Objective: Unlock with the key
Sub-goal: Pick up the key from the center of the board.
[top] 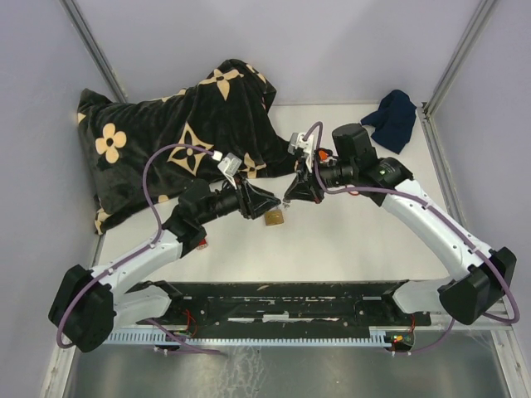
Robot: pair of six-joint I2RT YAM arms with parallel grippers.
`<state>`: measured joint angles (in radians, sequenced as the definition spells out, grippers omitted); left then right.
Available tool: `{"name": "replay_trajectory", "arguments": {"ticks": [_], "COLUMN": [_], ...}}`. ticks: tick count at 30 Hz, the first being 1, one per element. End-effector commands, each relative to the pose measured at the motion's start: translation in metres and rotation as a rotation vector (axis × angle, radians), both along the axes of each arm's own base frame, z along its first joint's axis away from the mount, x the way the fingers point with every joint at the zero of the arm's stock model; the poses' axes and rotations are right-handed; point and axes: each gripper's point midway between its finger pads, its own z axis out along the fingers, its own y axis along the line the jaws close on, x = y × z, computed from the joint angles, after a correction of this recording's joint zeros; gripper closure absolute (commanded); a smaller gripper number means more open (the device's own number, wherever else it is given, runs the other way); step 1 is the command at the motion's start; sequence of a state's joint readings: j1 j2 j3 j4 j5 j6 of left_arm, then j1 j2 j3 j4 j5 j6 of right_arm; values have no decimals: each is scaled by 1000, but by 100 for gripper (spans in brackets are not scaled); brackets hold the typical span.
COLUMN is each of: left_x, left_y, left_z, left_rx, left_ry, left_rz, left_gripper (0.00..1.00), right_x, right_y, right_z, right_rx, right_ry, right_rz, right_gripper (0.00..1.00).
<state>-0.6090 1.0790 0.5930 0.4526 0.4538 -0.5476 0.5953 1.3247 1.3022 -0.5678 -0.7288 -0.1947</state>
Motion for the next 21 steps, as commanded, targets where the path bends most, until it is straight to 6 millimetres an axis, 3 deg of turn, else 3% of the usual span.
{"name": "replay_trajectory", "arguments": {"ticks": [1, 7, 21], "left_x": [-23, -31, -39], "left_y": [-17, -19, -17], "left_z": [52, 52, 38], "left_rx": [-110, -112, -93], "left_ry": [-206, -229, -203], "left_rz": [-213, -263, -291], "left_gripper": [49, 57, 59], "right_x": [-25, -29, -26], "right_y": [5, 7, 8], "right_z": [19, 14, 10], "right_rx": [50, 52, 45], "right_ry": [25, 59, 55], "right_rz": [164, 197, 194], "right_gripper": [98, 98, 98]}}
